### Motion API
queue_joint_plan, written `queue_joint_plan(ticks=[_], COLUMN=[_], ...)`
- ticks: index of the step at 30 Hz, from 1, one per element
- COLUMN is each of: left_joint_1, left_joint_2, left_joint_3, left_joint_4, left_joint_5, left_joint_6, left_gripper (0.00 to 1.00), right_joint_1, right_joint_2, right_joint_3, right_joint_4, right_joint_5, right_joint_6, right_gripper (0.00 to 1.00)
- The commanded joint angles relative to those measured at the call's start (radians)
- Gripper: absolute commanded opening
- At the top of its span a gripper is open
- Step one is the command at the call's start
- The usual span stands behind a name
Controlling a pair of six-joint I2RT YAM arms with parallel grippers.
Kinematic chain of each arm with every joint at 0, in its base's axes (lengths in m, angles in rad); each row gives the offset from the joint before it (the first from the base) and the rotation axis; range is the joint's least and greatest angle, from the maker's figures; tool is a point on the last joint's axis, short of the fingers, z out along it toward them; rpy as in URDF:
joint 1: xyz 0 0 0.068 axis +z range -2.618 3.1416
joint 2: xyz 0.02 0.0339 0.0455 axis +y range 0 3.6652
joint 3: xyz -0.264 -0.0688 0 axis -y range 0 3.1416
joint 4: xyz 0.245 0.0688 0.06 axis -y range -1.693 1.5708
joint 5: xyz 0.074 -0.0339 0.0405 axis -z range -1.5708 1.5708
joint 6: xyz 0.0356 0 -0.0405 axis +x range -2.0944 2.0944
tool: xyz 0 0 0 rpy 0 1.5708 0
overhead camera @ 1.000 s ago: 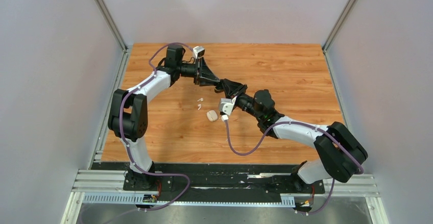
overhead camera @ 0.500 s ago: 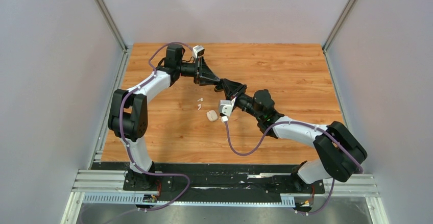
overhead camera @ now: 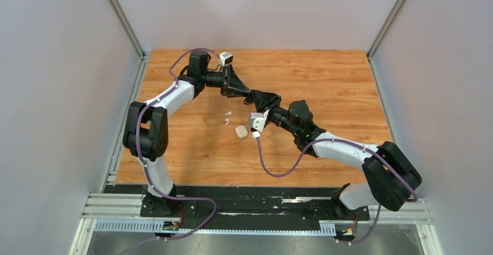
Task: Insert the wireless bluetooth earbuds into the charging case
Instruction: Place the earbud in the charging case.
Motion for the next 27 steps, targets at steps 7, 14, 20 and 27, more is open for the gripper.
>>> queue_joint_plan(ticks=[7,14,20,27], left_joint_1=[0.001,0.001,0.002,0.003], left_joint_2=[-0.030,-0.028,-0.019,0.000], left_joint_3=[0.007,0.007,0.011,0.036], left_joint_4=[0.036,0.036,0.032,0.028], left_joint_5=[0.043,0.044,0.043,0.042], left_joint_6=[-0.014,-0.013,-0.011,-0.011], left_gripper=[0.00,0.00,0.00,0.00], right_joint_1=[0.009,0.009,-0.002,-0.003], right_joint_2=[-0.037,-0.041,-0.113,-0.231], right_joint_3=[0.067,0.094,0.198,0.204], right_joint_4=[-0.140,-0.197,-0.418,-0.613], right_joint_5=[-0.016,-0.037,-0.119,-0.189], right_joint_6=[0.104,0.152,0.313,0.436], right_gripper=[0.39,0.39,0.45,0.51])
